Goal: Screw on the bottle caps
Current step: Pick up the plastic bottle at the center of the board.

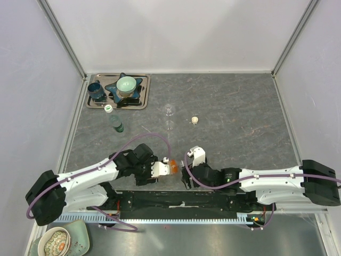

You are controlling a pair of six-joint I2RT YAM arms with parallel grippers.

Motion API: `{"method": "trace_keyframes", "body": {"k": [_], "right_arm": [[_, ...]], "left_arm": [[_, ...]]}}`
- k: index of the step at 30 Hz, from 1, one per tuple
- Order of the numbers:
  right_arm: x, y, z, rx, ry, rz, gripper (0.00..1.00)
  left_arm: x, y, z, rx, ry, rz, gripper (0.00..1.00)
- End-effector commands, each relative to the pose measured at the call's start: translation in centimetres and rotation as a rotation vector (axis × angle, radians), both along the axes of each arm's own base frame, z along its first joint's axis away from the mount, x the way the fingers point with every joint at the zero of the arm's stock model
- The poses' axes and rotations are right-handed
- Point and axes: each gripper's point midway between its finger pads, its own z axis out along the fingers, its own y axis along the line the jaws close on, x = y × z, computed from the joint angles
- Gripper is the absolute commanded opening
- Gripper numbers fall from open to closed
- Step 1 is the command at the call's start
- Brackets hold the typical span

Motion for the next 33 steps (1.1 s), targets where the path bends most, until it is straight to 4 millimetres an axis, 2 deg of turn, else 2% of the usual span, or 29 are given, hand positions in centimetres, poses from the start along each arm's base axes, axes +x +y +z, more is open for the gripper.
{"method": "trace_keyframes", "body": {"k": [1,5,13,15,23,33], "right_arm": [[-0.2,0.6,-0.7,-0.010,-0.005,0.013,0.80],[0.0,0.3,-1.6,-0.048,-0.012,0.000,0.79],[1.1,-0.5,-1.7,-0.060,-0.054,-0.067,0.71],[1.2,-0.6,-2.2,-0.074,-0.055,-0.068,0.70],[0.8,-1.1,-4.2,-0.156,-0.022,-0.067,0.65],[1.2,-1.4,-4.1,-0.172,-0.042,-0.092,0.51]], "left_arm": [[0.3,2.7,-0.6,0.108,0.027,0.078,0.56],[0.5,2.6,-0.1,0.090,0.003,0.069,0.56],[0.3,2.8,0.0,0.067,-0.022,0.044,0.55],[0.2,2.8,0.1,0.061,-0.028,0.038,0.52],[0.3,2.9,0.4,0.044,-0.056,0.030,0.51],[0.1,3.1,0.4,0.045,-0.070,-0.003,0.49]]}}
